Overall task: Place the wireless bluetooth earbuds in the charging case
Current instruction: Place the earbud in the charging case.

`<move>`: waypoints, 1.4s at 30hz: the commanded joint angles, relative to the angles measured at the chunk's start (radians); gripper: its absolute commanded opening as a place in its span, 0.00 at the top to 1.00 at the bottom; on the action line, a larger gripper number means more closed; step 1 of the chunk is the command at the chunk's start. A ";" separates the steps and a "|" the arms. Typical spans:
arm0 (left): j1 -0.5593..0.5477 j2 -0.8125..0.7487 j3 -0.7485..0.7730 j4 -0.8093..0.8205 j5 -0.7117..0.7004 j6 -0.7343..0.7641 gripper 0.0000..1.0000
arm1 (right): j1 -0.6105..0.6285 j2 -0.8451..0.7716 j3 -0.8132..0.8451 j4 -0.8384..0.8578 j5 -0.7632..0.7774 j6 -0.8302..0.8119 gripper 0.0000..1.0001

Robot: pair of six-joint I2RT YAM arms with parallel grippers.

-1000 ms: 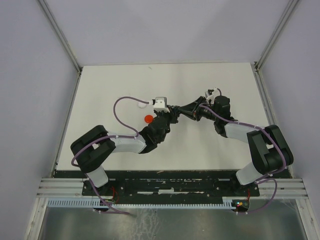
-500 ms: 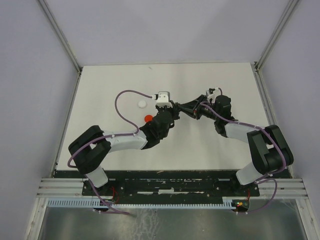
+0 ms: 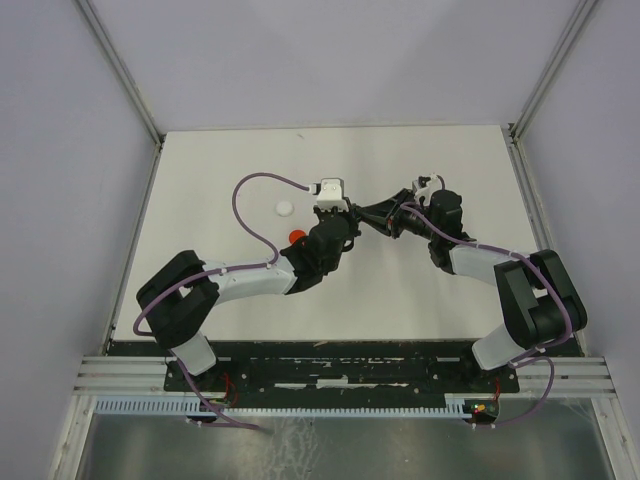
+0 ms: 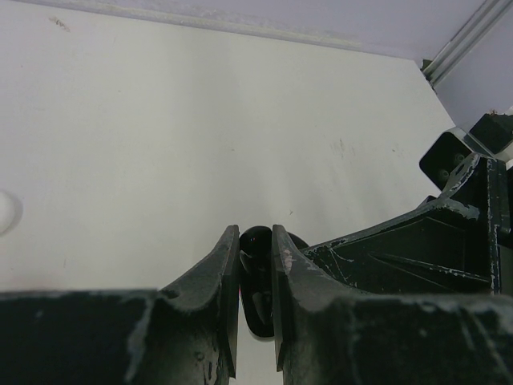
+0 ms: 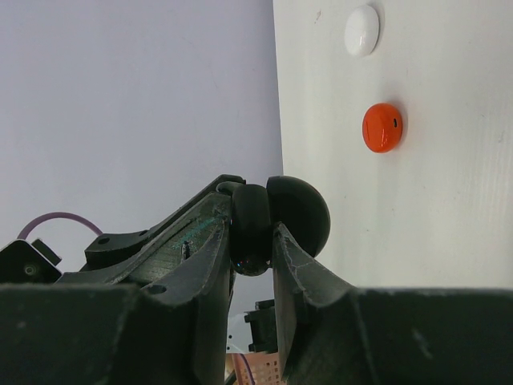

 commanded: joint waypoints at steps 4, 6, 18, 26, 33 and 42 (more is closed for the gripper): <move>-0.015 -0.031 0.028 -0.013 -0.014 -0.033 0.97 | 0.004 -0.022 0.054 0.078 -0.006 0.016 0.94; -0.019 -0.033 0.027 -0.010 -0.016 -0.029 0.97 | 0.004 -0.020 0.054 0.077 -0.002 0.017 0.94; -0.032 -0.031 0.032 -0.003 -0.021 -0.026 0.97 | 0.004 0.003 0.059 0.101 0.008 0.024 0.94; -0.039 -0.029 0.035 -0.005 -0.027 -0.032 0.97 | 0.004 0.018 0.062 0.120 0.008 0.017 0.94; -0.041 -0.014 0.035 -0.003 -0.042 -0.032 0.97 | 0.005 0.066 0.059 0.191 0.006 0.027 0.95; -0.041 0.025 0.042 0.012 -0.044 -0.029 0.97 | 0.004 0.131 0.064 0.266 -0.009 0.058 0.95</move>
